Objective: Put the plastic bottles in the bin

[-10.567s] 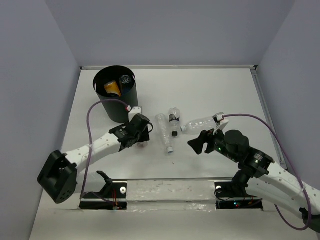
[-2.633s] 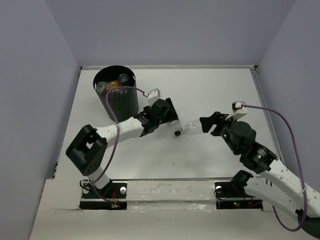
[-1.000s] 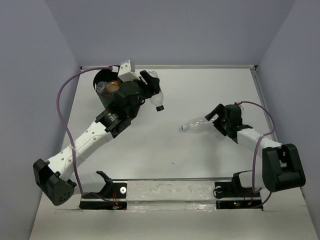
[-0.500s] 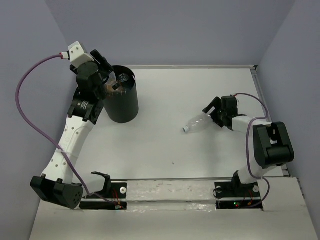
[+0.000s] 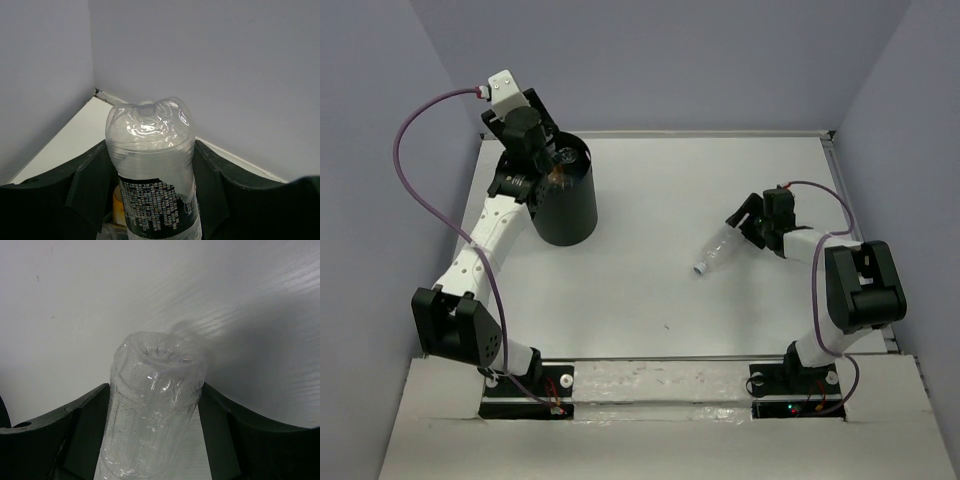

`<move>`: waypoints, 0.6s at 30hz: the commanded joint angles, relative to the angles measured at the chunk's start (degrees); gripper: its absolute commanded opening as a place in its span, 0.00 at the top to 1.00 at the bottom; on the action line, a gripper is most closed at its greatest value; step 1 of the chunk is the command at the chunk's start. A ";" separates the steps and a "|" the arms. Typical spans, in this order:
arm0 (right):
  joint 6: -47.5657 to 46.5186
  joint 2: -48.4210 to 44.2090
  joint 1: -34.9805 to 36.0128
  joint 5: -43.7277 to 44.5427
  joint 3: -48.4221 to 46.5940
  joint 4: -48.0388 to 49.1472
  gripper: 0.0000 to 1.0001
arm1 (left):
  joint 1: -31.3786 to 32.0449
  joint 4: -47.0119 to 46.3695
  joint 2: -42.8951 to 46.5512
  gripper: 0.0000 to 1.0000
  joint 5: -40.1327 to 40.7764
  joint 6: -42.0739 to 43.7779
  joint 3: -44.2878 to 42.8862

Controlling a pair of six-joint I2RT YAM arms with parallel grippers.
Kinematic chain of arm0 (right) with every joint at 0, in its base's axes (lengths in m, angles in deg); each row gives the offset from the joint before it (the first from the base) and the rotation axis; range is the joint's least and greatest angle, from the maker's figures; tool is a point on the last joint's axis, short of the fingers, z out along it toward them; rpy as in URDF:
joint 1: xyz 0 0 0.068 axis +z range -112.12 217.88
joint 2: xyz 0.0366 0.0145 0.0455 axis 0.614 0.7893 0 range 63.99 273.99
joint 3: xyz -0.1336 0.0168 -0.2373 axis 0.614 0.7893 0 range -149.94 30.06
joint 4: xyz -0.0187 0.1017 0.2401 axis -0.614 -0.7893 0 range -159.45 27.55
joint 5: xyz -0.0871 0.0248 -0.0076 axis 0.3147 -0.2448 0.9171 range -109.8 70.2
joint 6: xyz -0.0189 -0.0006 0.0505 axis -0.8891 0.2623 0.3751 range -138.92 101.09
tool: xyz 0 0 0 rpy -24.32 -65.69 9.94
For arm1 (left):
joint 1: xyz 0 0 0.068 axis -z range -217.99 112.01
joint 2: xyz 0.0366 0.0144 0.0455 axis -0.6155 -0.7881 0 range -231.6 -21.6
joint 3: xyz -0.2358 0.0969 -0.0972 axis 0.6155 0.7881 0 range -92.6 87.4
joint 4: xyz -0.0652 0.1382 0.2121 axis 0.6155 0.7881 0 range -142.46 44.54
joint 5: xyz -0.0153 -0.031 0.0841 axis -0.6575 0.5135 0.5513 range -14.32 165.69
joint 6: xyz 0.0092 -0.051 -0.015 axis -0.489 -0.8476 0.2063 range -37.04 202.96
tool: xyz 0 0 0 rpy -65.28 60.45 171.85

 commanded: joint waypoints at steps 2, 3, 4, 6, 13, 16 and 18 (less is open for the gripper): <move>-1.96 -4.01 -0.37 -2.21 -0.14 5.40 0.44 | 0.33 -15.83 -0.40 0.65 6.18 5.01 2.11; -2.14 -4.46 -0.37 -2.38 0.12 5.58 0.45 | 0.50 -16.90 -1.10 0.65 6.45 5.46 2.64; -2.31 -4.72 -0.37 -2.65 0.13 5.76 0.46 | 0.68 -17.95 -1.45 0.65 6.54 5.81 3.08; -2.58 -5.51 -0.37 -3.35 0.39 6.64 0.53 | 1.56 -21.29 -1.72 0.65 7.06 6.87 5.27; -2.31 -8.14 -0.37 -5.55 1.79 8.04 0.59 | 3.23 -30.43 -1.63 0.61 9.96 7.13 14.93; -2.40 -12.27 -0.37 -6.25 3.02 8.49 0.59 | 3.40 -31.58 -1.63 0.58 10.14 6.43 16.88; -2.49 -14.82 -0.37 -6.95 3.72 8.31 0.60 | 4.11 -32.64 -1.72 0.55 11.02 6.69 18.46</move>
